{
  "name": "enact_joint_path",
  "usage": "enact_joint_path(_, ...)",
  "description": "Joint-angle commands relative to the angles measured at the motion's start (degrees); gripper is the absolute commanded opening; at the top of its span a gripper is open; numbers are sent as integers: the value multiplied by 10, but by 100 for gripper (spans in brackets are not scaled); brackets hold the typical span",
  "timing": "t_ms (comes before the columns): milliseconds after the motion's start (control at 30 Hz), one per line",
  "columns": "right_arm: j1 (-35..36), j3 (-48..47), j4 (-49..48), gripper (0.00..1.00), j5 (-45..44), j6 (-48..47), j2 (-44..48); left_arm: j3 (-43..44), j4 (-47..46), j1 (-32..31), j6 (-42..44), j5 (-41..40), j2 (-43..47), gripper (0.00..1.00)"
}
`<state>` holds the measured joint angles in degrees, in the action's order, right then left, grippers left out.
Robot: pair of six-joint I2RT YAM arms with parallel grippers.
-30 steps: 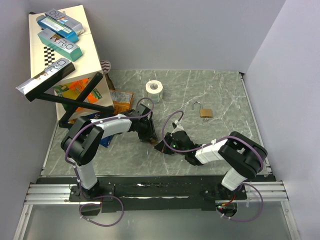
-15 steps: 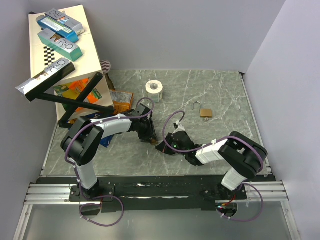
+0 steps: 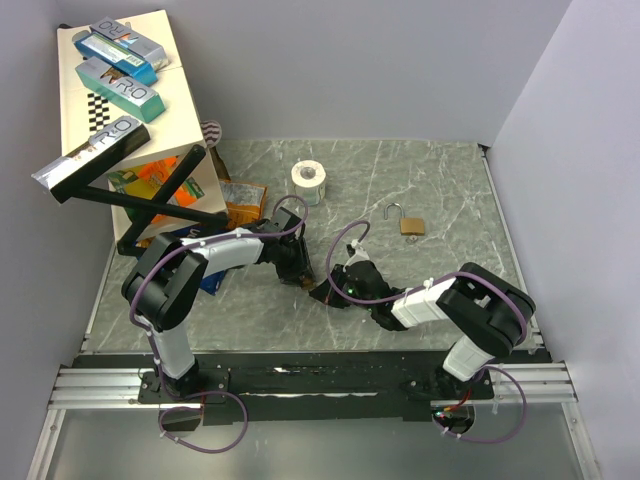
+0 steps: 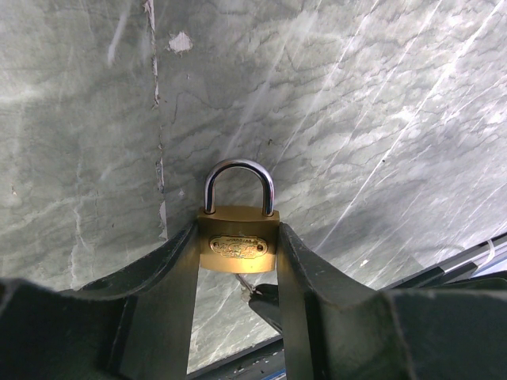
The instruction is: Unlock with the key
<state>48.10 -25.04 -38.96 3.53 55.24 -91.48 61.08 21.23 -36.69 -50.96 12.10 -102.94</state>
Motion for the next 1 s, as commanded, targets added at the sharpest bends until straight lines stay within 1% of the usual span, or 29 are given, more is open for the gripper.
enact_joint_path(0, -5, -5, -6, 0, -12, 1, 5, -15, 29, -6, -1, -29, -15, 1)
enact_joint_path(167, -6, -3, 5, 0, -18, 13, 0, -16, 28, -6, -3, -28, -14, 1)
enact_joint_path(367, -12, 0, -13, 0, -19, 20, -8, -20, 25, -6, -5, -23, -15, 1)
enact_joint_path(633, -12, -12, 4, 0, -34, 27, -14, -24, 17, -6, -16, -24, -10, 1)
enact_joint_path(967, -13, -17, -39, 0, -34, 50, -49, -41, 0, -6, -44, -8, -7, 1)
